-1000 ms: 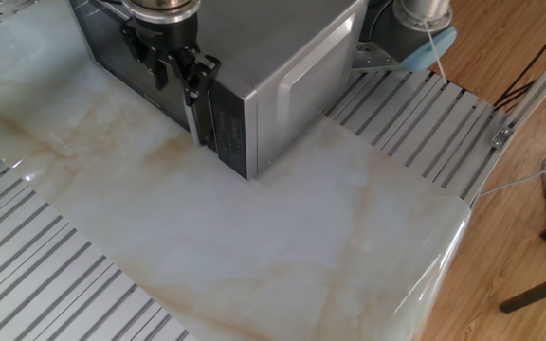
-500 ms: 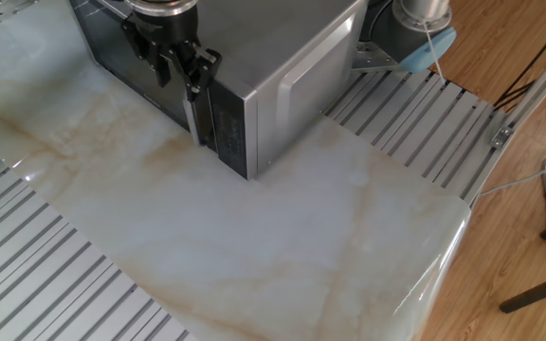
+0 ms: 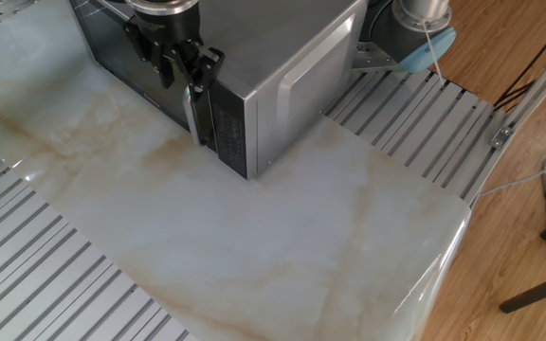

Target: Open the microwave door

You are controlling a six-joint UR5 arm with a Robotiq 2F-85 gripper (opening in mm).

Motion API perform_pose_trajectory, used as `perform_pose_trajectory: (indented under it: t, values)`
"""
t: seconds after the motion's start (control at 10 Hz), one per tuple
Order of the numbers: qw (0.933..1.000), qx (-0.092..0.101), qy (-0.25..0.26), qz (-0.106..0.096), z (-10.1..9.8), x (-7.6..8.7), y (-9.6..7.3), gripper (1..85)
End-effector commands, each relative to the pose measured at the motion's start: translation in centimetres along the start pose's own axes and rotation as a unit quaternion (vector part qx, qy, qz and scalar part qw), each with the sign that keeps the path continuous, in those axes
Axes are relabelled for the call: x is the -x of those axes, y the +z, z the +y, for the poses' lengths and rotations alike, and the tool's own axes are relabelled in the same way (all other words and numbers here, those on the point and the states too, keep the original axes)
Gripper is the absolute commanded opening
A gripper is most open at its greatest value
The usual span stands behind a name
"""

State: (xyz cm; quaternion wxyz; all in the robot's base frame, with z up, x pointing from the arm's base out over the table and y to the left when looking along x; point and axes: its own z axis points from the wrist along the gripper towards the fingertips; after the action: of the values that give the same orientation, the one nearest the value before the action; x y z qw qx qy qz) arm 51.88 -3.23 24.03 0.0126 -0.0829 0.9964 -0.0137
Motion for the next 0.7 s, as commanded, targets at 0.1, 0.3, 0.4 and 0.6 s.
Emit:
perform_pose_trajectory:
  t: [0.1,0.3,0.4,0.6]
  values:
    - [0.9997,0.009,0.011,-0.019,0.4,1.0,-0.1,37.7]
    - [0.9983,0.002,0.050,-0.029,0.0,1.5,-0.2,21.0]
    - [0.9974,0.004,0.065,-0.032,0.0,1.7,-0.2,21.0]
    - [0.9947,-0.010,0.094,-0.041,-0.7,2.0,-0.2,21.0]
